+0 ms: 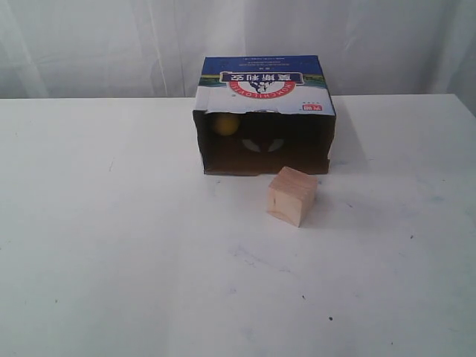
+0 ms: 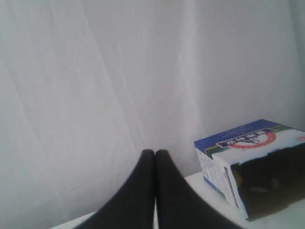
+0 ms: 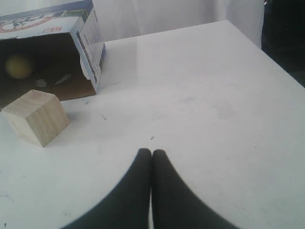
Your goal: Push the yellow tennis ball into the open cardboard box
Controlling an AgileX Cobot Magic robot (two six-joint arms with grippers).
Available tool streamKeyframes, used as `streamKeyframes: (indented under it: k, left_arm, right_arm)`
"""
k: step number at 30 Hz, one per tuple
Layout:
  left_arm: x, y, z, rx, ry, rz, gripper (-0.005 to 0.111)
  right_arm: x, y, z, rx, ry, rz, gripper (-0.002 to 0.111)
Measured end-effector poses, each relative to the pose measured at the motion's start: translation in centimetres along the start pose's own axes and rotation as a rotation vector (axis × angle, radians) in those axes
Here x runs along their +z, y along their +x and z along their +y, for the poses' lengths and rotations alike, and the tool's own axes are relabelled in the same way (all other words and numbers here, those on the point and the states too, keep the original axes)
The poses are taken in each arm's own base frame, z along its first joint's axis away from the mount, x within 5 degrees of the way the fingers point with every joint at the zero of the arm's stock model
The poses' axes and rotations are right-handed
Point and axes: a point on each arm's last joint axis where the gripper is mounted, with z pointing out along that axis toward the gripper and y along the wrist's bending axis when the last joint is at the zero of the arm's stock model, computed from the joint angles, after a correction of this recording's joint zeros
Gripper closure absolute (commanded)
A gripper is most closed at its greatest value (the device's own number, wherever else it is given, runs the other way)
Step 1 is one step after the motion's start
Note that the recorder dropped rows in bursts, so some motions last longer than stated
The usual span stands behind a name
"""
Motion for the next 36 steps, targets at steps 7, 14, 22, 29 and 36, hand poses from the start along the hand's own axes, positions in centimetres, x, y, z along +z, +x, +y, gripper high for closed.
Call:
streamKeyframes:
  k: [7,14,22,29,36]
  left_arm:
    - [-0.1,0.8,-1.3,0.257,0.125,-0.02,0.107]
    - [-0.1,2.2,-1.7,0.245,0.147,0.054,0.107]
    - [-1.9,11.3,-1.3,-0.185,-0.126,0.59,0.107]
    - [-2.9,12.6,-1.5,-0.199,-0.135,0.76,0.107]
    - [-3.0,12.7,-1.5,-0.203,-0.136,0.772,0.107]
  right_arm:
    - [0.0,0.0,0.0,0.0,0.0,0.0,0.108]
    - [0.0,0.0,0.0,0.0,0.0,0.0,0.108]
    - [0.0,0.0,0.0,0.0,0.0,0.0,0.108]
    - [0.0,0.0,0.0,0.0,0.0,0.0,0.108]
    - [0.0,0.0,0.0,0.0,0.0,0.0,0.108]
